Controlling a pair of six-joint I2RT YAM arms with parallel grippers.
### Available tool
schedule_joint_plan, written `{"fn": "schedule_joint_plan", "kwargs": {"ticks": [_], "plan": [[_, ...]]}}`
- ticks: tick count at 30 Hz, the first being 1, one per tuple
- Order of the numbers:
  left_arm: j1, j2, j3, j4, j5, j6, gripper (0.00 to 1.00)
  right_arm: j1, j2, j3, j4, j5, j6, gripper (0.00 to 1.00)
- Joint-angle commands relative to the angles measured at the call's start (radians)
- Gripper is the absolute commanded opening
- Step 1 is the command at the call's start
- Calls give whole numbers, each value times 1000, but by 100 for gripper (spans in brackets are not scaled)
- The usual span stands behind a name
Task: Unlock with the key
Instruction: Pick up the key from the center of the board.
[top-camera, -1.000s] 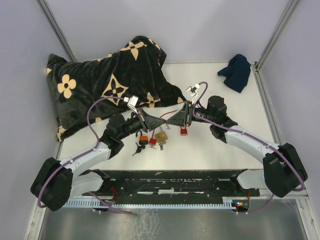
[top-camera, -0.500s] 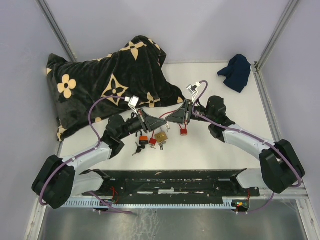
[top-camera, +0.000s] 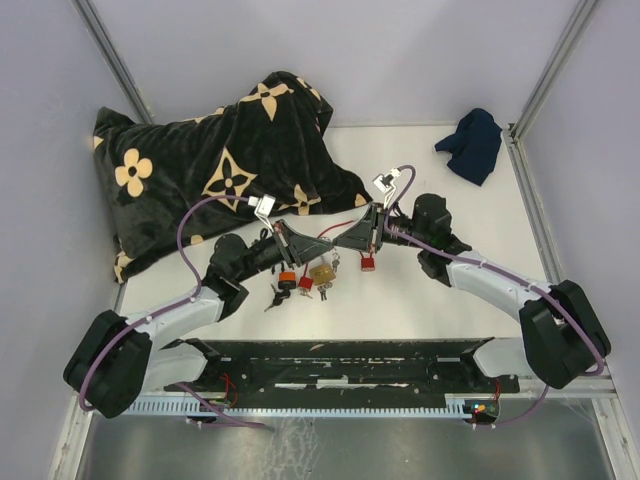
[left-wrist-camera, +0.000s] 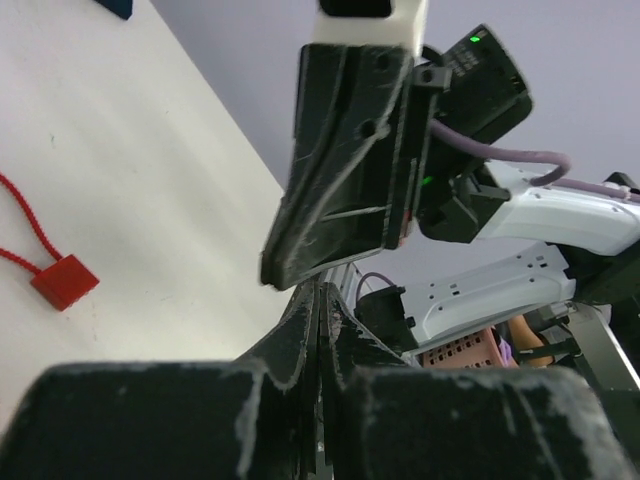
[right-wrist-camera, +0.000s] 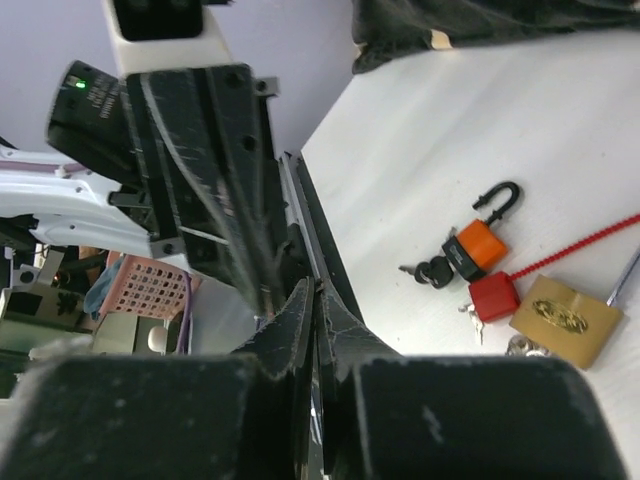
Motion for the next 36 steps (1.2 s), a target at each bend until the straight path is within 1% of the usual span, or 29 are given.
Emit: {"fn": "schedule_joint_plan", "kwargs": {"ticks": [1, 3, 4, 7, 12, 15, 17, 20, 26, 29, 32, 36], "plan": [[-1, -36, 0, 123, -16, -43, 3, -1, -13, -6, -60, 26, -72, 7], [1, -46, -3, 106, -32, -38, 3, -1, -20, -3, -103, 35, -101, 7], [0, -52, -5, 88, -39, -29, 3, 0, -25, -1, -119, 38, -115, 9], [0, -68, -4, 35, -60, -4, 3, 0, -61, 4, -186, 57, -172, 19], [1, -88, 12, -74, -95, 41, 3, -2, -144, 32, -328, 103, -305, 30], [0, -98, 21, -111, -116, 54, 3, 3, -190, 32, -344, 104, -359, 36], [1, -102, 33, -137, -127, 58, 3, 33, -219, 37, -378, 137, -419, 40], [1, -97, 65, -229, -156, 69, 3, 105, -261, 50, -433, 238, -528, 48], [1, -98, 84, -293, -201, 61, 3, 146, -296, 4, -391, 368, -634, 50], [0, -95, 113, -381, -231, 76, 3, 162, -302, -22, -364, 373, -715, 52], [-4, -87, 142, -446, -266, 82, 3, 178, -319, -71, -318, 378, -829, 52], [-37, -84, 186, -525, -344, 102, 3, 196, -333, -136, -215, 387, -951, 51]]}}
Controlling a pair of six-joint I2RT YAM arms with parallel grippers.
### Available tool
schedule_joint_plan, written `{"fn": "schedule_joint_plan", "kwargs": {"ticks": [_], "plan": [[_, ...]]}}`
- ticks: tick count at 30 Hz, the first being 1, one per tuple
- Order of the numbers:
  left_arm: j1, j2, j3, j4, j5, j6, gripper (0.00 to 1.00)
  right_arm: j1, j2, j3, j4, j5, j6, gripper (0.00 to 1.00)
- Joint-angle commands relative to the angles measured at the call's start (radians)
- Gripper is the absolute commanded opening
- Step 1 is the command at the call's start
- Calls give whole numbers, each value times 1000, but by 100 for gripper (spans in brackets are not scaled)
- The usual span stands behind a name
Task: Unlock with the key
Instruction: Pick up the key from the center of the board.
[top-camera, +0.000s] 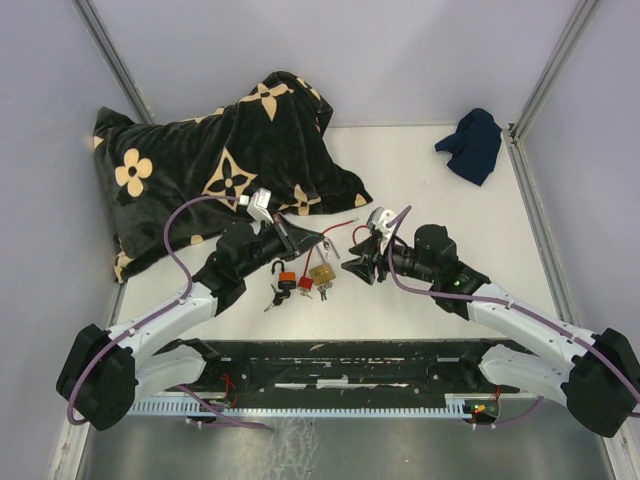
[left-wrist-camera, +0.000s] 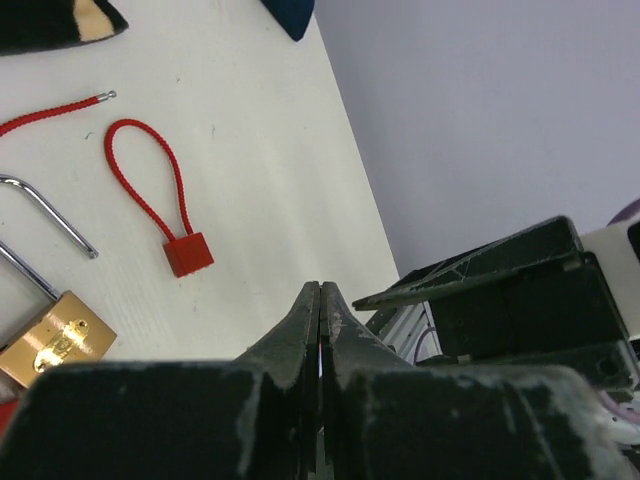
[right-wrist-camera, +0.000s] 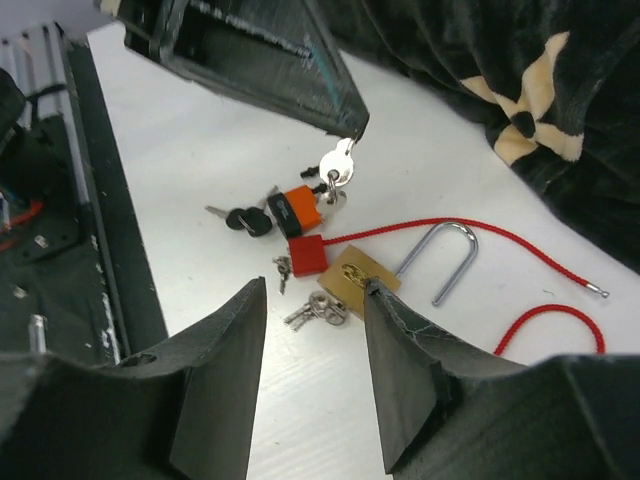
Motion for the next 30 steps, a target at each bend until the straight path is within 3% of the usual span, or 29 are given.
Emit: {"fn": "schedule_joint_plan", "kwargs": {"ticks": [1, 14, 30], "plan": [[-40, 0, 90, -111, -121, 71, 3, 29, -31, -61, 178, 40, -207, 51], [-173, -3, 175, -250, -397, 117, 3, 169, 16, -85, 354, 288, -426, 51], [-204, -12, 156, -259, -493, -10, 3, 290, 231, -44, 519, 512, -522, 40]]}}
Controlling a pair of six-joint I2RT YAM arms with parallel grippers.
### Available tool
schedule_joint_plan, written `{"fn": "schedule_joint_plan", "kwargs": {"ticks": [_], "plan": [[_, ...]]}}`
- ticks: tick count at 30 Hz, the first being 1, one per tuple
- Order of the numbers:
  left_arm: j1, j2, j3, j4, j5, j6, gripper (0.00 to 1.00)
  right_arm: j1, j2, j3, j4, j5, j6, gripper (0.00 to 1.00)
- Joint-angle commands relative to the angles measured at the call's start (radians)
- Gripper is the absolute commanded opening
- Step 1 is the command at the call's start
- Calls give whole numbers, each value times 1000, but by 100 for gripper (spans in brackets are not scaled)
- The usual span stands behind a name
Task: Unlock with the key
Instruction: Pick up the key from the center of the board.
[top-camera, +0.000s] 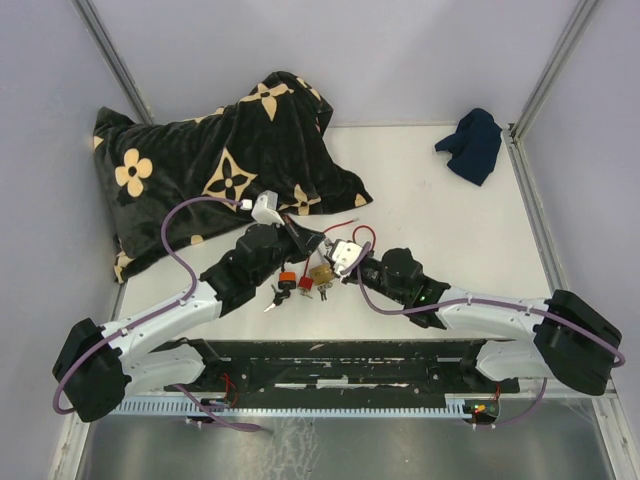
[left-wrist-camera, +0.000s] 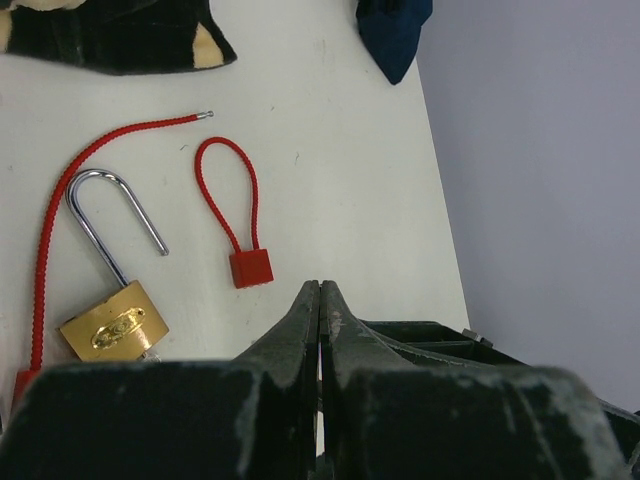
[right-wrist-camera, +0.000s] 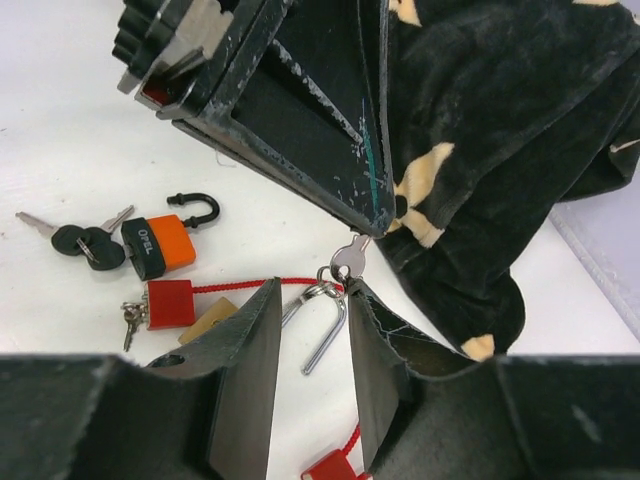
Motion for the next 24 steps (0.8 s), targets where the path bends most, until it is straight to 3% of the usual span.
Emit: {"fn": "schedule_joint_plan", "kwargs": {"ticks": [1, 10, 24], "plan": [[-9, -18, 25, 14, -47, -47, 3, 23, 34, 44, 132, 79, -32, 40], [-13, -20, 15, -8, -74, -75, 3, 40, 82, 50, 186, 157, -40, 33], [-18, -12, 18, -29, -83, -117, 3, 48, 118, 56, 215, 167, -42, 34]]}}
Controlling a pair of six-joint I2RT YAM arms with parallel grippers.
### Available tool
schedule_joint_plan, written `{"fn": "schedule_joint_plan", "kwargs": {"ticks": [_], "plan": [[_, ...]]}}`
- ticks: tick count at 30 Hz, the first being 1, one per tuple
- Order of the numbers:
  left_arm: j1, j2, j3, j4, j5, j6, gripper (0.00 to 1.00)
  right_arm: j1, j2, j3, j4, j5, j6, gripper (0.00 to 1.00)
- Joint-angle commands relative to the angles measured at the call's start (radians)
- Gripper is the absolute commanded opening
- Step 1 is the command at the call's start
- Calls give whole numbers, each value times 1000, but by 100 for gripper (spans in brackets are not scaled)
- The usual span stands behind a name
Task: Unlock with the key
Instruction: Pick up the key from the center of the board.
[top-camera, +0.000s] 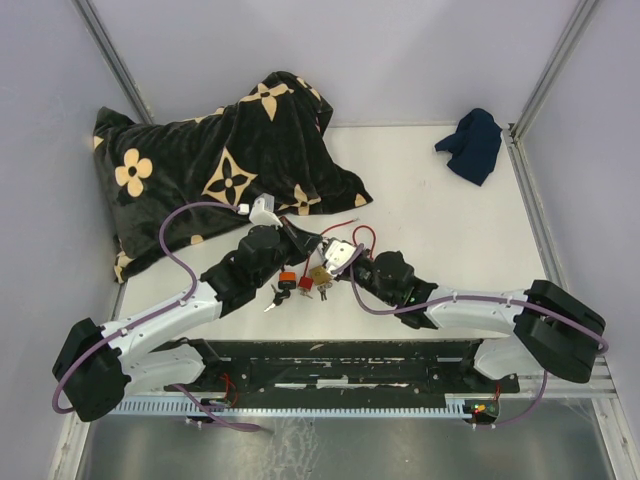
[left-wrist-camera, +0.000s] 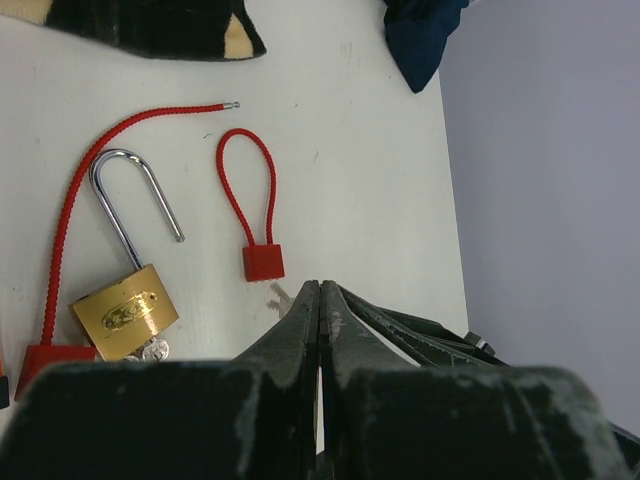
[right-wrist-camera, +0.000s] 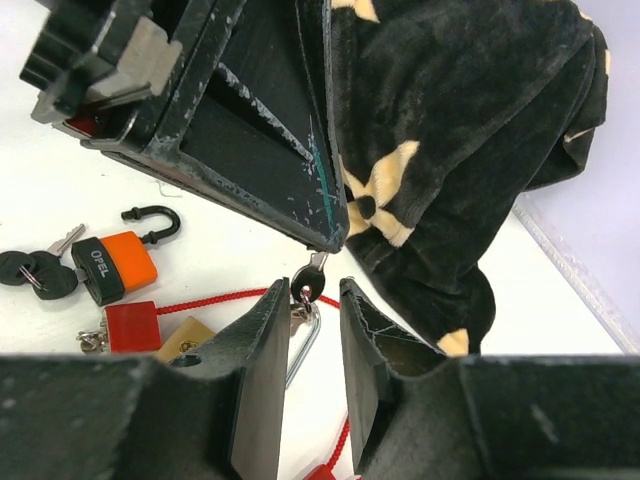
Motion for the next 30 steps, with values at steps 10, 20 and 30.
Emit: {"fn": "schedule_joint_plan", "kwargs": {"ticks": [10, 20, 30], "plan": [[-10, 2, 19, 23, -17, -69, 3, 15, 43, 53, 99, 30, -14, 29], [-10, -18, 19, 23, -17, -36, 11, 14, 40, 49, 87, 65, 43, 3], [84, -118, -29, 153, 169, 155, 46, -54, -90, 36, -34, -130, 231, 2]]}}
